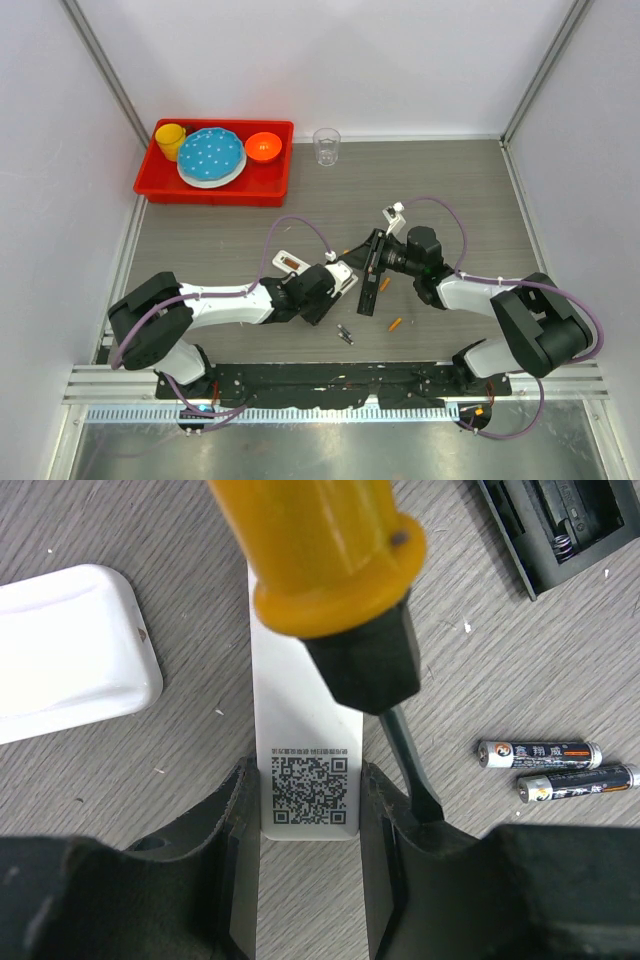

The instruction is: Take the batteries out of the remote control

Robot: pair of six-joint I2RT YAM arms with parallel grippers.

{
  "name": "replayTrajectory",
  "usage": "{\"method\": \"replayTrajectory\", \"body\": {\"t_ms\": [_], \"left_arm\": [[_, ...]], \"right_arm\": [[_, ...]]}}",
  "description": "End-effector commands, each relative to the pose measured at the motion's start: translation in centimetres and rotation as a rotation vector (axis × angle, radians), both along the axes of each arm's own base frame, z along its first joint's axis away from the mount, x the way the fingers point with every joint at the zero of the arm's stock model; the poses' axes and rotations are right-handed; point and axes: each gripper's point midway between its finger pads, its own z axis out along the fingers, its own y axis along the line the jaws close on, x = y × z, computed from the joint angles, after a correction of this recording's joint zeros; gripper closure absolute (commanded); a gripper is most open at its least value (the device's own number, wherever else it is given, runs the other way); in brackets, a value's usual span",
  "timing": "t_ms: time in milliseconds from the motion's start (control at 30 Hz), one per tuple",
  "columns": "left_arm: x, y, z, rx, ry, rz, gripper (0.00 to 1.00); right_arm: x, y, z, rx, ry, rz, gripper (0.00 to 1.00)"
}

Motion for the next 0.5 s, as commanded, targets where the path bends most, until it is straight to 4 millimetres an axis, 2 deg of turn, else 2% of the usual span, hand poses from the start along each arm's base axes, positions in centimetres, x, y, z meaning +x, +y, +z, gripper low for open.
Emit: {"method": "replayTrajectory", "body": {"t_ms": [0, 200, 467], "left_arm": [[0.7, -0.3, -0.1, -0.008, -0.014, 0.017, 1.0], [0.8, -0.3, -0.1, -0.003, -0.016, 0.019, 1.0], [0.9, -0.2, -0.1, -0.001, -0.02, 0.025, 1.0]], "right_arm": [[0.2, 0.0, 0.5, -0.003, -0.016, 0.003, 0.99], [1.0, -0.9, 0.7, -0.056, -0.044, -0.04, 0.99], [2.9, -3.6, 0.9, -0.182, -0.099, -0.15, 0.99]]}}
